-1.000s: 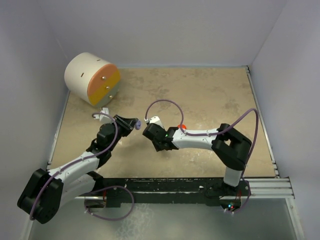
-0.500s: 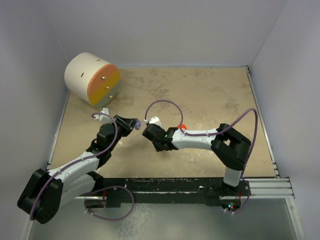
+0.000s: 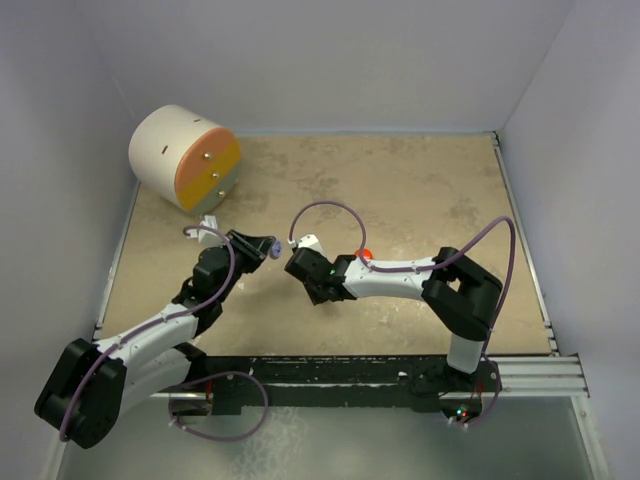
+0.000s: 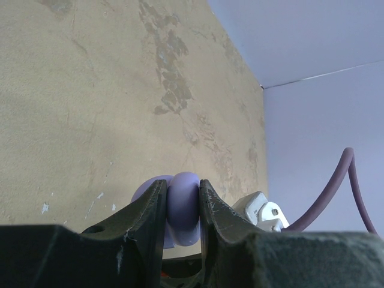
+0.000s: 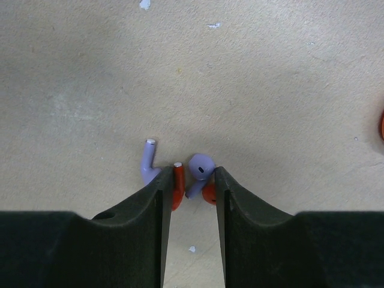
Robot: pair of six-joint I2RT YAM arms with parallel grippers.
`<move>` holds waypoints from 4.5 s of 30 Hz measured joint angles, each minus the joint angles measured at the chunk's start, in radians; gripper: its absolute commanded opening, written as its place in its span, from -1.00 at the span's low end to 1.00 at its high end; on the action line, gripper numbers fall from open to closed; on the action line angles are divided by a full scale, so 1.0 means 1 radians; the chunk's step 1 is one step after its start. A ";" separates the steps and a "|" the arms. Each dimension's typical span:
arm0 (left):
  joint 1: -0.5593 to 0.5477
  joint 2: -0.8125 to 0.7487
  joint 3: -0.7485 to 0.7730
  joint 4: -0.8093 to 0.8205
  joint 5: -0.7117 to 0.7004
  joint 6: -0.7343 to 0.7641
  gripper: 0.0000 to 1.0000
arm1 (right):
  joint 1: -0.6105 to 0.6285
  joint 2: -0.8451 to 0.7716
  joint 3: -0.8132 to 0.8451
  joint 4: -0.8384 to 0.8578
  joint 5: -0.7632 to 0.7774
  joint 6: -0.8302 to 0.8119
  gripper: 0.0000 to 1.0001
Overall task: Insert the wireless bluetooth earbuds into the charging case
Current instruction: Pick up the earbud from the center of the board.
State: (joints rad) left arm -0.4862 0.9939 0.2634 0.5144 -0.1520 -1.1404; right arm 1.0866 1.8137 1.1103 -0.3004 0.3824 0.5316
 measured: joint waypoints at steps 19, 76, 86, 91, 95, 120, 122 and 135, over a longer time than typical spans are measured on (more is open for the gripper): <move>0.002 -0.026 -0.007 0.000 0.000 0.000 -1.00 | -0.016 0.005 -0.005 0.031 -0.006 0.013 -0.32; 0.008 -0.019 -0.018 0.000 0.000 -0.001 -1.00 | -0.037 -0.073 -0.036 0.019 0.023 0.044 -0.23; 0.008 -0.019 -0.018 0.000 0.000 -0.001 -1.00 | -0.049 -0.053 -0.055 0.032 0.019 0.038 -0.23; 0.008 -0.019 -0.018 0.000 0.000 -0.001 -1.00 | -0.051 -0.052 -0.056 0.042 0.016 0.035 -0.24; 0.008 -0.019 -0.018 0.000 0.000 -0.001 -1.00 | -0.051 -0.051 -0.063 0.054 0.014 0.034 -0.25; 0.008 -0.011 -0.018 0.000 0.000 -0.001 -1.00 | -0.055 -0.047 -0.085 0.097 -0.011 0.029 -0.87; 0.008 -0.011 -0.018 0.000 0.000 -0.001 -1.00 | -0.058 -0.047 -0.086 0.100 -0.010 0.025 -1.00; 0.008 0.084 0.016 0.023 0.058 -0.045 -1.00 | -0.081 -0.096 -0.032 0.185 0.158 -0.053 -1.00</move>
State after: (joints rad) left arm -0.4778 1.0779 0.2798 0.5373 -0.0937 -1.1854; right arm 1.0058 1.7180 1.0782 -0.1150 0.5407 0.4782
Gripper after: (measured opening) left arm 0.246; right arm 0.046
